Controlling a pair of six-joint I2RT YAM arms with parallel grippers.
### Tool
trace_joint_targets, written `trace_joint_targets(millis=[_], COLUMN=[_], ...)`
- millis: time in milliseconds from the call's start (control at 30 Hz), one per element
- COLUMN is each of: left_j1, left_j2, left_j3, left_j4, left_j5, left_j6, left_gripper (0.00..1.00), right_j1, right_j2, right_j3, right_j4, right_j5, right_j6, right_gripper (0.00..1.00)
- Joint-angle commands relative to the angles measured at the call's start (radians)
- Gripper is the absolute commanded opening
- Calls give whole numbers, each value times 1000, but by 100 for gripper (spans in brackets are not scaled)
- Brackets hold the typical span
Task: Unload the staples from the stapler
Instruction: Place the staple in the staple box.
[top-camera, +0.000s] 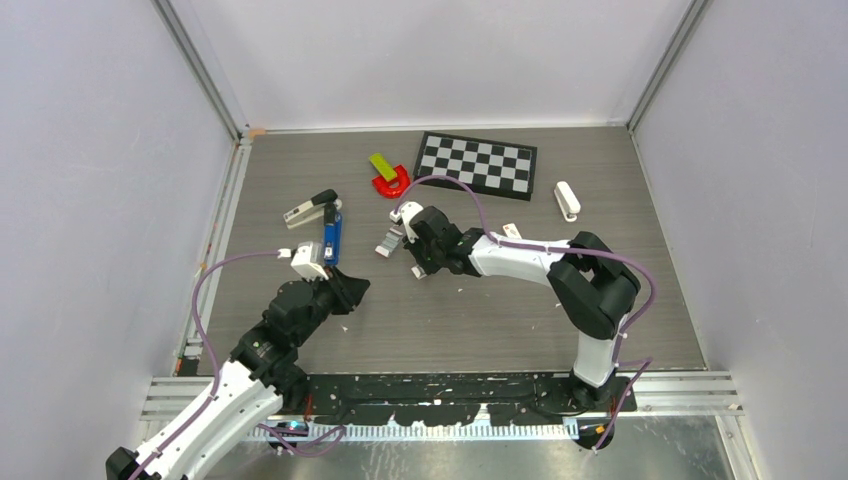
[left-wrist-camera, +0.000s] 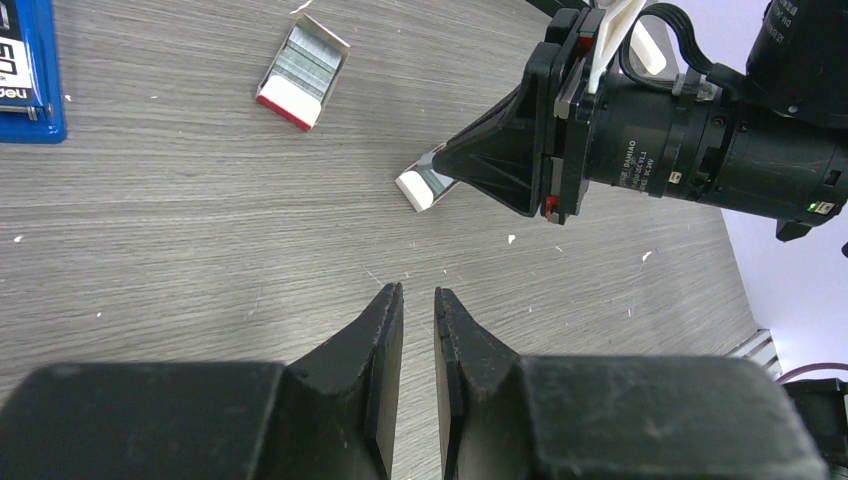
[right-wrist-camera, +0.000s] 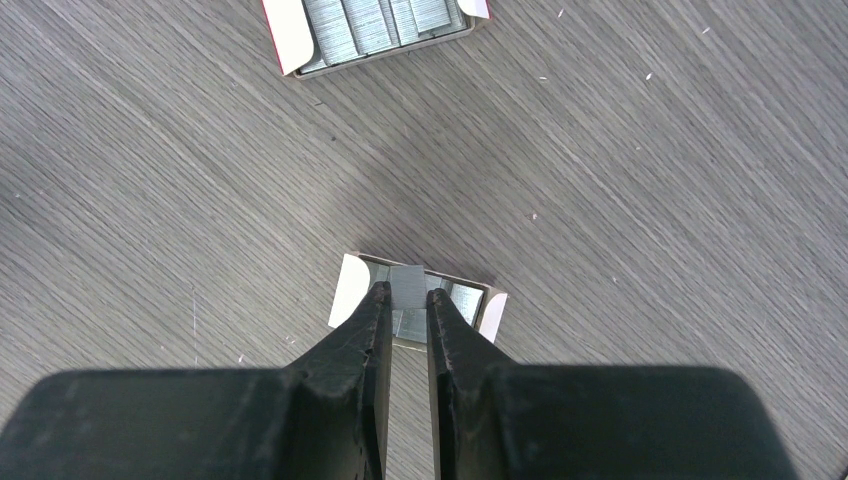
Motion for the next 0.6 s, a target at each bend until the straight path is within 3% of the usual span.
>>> trace_joint_targets(millis=[0,567], left_j1=[5,4], left_j2=[-6,-2], left_j3=[-1,-7], left_j4=[21,35], left_j5=[-5,-3], left_j6=[-1,-7], left_gripper=[19,19], right_j1=[0,7], right_j2=[-6,-44], right_j3=[8,0], right_j4=[15,24], right_j5=[7,6], right_j6=[12,3], right_gripper=[17,17])
